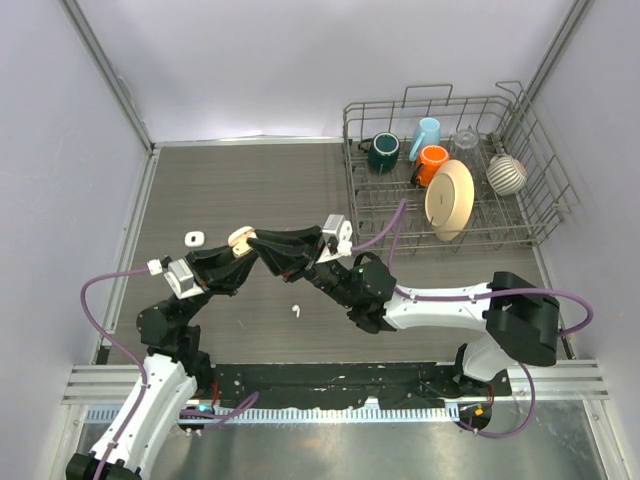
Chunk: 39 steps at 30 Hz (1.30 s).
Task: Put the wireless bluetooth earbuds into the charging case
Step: Pick up the earbud from the center of the board, then place the earbud in the charging case.
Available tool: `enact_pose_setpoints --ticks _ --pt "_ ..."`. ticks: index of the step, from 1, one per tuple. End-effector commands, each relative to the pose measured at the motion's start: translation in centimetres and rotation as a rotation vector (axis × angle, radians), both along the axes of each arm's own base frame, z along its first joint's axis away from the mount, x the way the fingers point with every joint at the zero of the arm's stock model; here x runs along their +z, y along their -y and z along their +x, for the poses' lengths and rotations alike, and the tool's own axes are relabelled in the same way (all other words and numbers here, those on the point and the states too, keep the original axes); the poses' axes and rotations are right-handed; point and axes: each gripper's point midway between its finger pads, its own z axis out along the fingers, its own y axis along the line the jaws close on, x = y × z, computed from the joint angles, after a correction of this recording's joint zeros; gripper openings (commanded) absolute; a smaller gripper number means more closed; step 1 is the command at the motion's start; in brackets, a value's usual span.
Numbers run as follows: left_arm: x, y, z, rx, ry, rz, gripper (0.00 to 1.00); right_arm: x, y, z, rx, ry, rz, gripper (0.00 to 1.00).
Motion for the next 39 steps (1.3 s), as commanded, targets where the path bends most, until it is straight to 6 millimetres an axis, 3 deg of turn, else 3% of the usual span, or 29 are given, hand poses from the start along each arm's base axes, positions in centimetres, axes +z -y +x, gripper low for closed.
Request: enact_pose_setpoints --ticks 1,14,39 --pt "1.4 0.0 -0.7 -0.011 0.051 -0.015 0.0 4.8 1.1 -1.3 0.034 0.069 0.163 0.01" --pt "1.5 0.1 -0.8 -0.02 0.058 -0.011 0.0 3.6 -0.8 -1.5 0.06 0.053 0.135 0.01" --pt "2.0 0.0 -1.2 -0.024 0.073 -0.024 0.0 2.6 -1.2 -0.1 -0.002 0.017 0.129 0.01"
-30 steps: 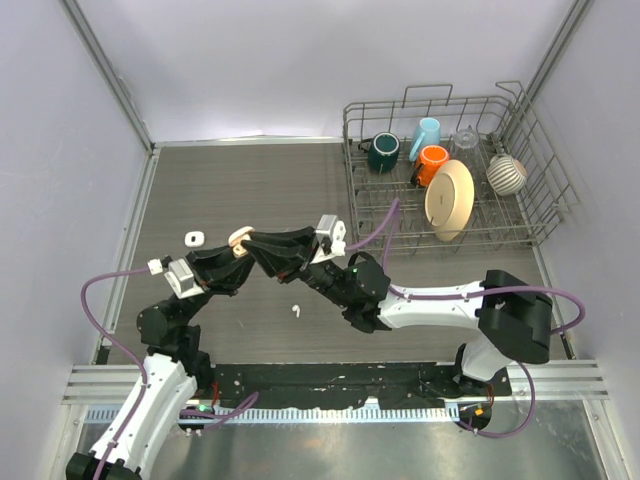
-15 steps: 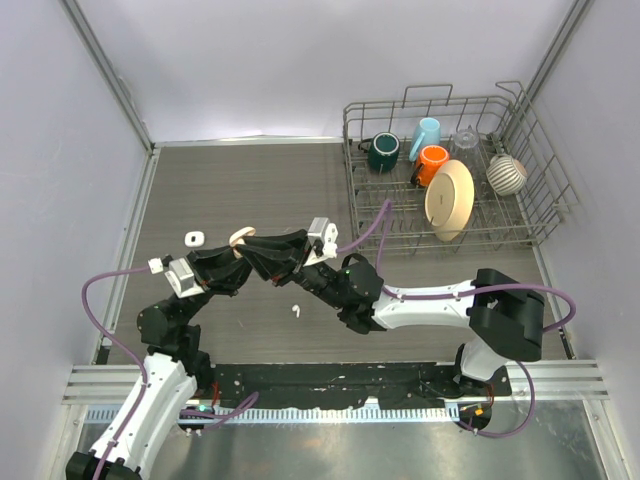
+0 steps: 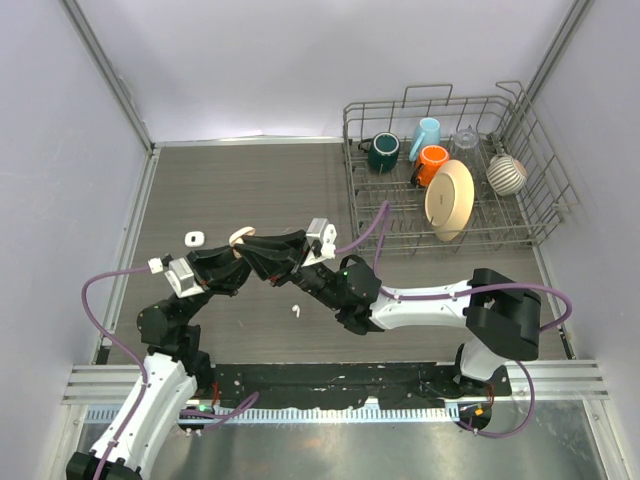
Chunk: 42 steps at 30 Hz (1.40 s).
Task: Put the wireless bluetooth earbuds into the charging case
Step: Place the earbud in the charging case.
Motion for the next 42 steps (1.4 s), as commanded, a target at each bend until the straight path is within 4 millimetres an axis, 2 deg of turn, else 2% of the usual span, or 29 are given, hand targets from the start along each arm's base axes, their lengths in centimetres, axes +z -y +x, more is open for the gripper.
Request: enact_pose_setpoints --ticks 1,23,34,42 --pt "2.2 -0.3 -1.2 -0.004 0.089 -0.025 0.0 3.8 1.3 0.1 -0.029 0.028 0.138 0.01" --pt "2.4 -0.4 -1.3 0.0 0.094 -0.028 0.0 3.8 2.3 1.4 -0.09 0.006 0.148 0.01" --pt "2.9 -0.4 -1.5 -0.003 0.104 -0.033 0.0 3.4 1.8 1.3 -0.076 0.001 0.134 0.01" --pt "2.6 -0.5 -1.0 0.012 0.086 -0.04 0.0 3.2 1.2 0.2 -0.016 0.019 0.122 0.01"
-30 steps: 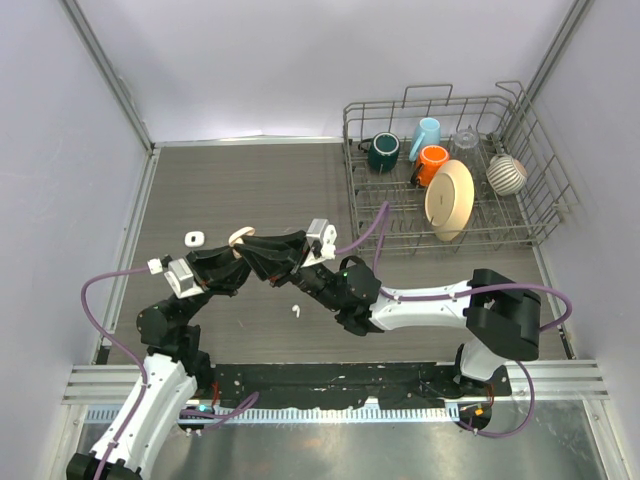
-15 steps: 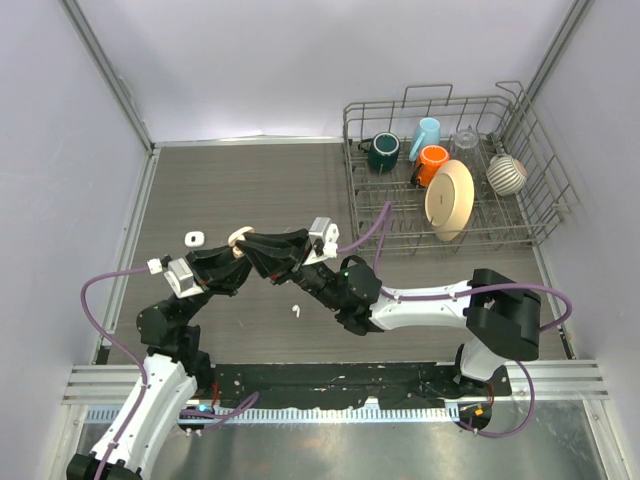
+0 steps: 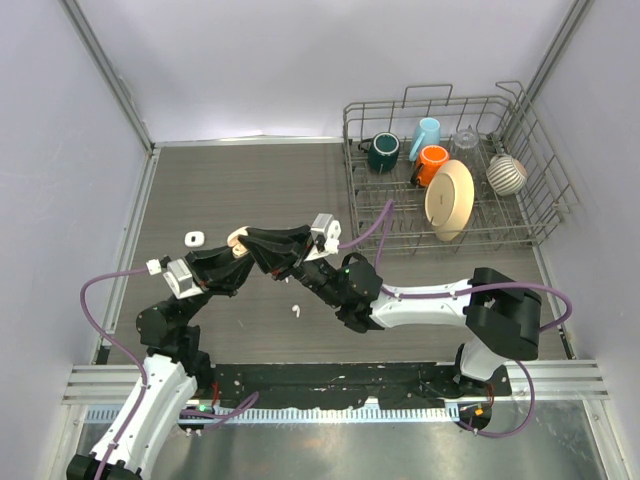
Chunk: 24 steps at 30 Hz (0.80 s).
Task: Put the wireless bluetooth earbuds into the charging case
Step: Place the earbud in the charging case.
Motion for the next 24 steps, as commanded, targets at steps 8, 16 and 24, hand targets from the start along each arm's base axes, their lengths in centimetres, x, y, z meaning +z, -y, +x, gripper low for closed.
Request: enact_pose_setpoints --ticks 8,16,24 --pt "2.5 -0.9 -0.4 0.039 0.072 -0.058 0.0 1.8 0.1 -1.0 0.01 0.064 0.035 0.01" --pt "2.5 -0.9 -0.2 0.045 0.064 -0.056 0.0 1.3 -0.6 -1.4 0.002 0.096 -0.006 0.01" --pt "2.1 -1.0 0.2 0.056 0.049 -0.055 0.0 1.3 -1.0 -2.2 0.023 0.111 -0.011 0.01"
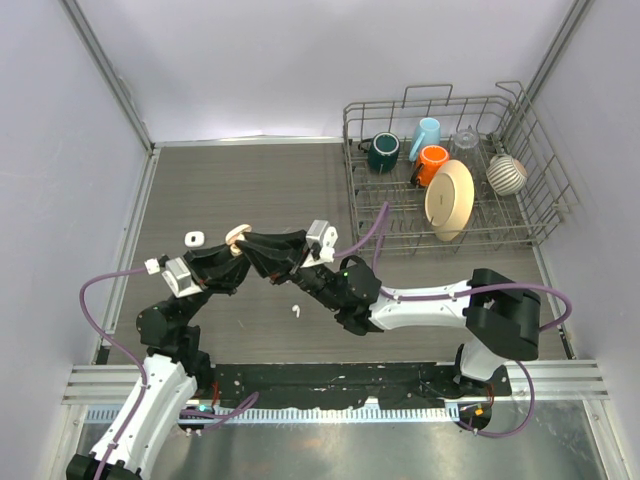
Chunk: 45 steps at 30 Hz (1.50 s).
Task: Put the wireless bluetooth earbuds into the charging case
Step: Place the earbud in the charging case.
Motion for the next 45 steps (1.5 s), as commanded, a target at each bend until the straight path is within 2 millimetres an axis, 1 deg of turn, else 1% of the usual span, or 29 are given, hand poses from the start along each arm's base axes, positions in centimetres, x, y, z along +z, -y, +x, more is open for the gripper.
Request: enact_pose_setpoints --ticks 1,4,12,15,22,26,33,40,45 --pt "1.9 -0.7 -0.1 0.037 0.052 -0.038 0.0 1.3 -0.7 -1.5 0.041 0.048 0.019 0.01" --pt "1.8 -0.8 0.0 0.043 0.048 -0.042 0.0 1.1 -0.9 -1.8 0.048 0.049 0.012 0.01" --pt "2.1 -0.6 -0.6 0.028 0.074 -0.029 0.0 1.0 -0.6 -0.8 0.0 0.027 0.023 0.01" --pt "1.9 -0.4 -0.7 0.018 0.074 -0.019 0.0 1.6 -0.5 -0.8 -0.004 0.027 0.034 0.01" --pt "0.6 -0.4 -0.6 0.024 0.051 0.006 0.0 4.6 0.2 -1.4 0.021 0.051 0.091 0.01" --pt "0.3 -0.4 -0.6 0.028 0.046 0.005 0.0 5.4 0.7 -1.5 0.017 0.056 0.105 0.01" --pt "1.0 -0.7 -0.6 0.042 0.049 -0.013 0.0 4.3 0.6 -1.2 0.019 0.033 0.093 0.01" --pt "2.6 -1.0 -0.8 0.056 0.077 -0.029 0.0 2.9 0.5 -1.0 0.015 0.013 0.07 0.01" --pt "3.2 -1.1 -1.1 0.049 0.09 -0.043 0.0 2.2 0.3 -0.8 0.006 0.005 0.056 0.01"
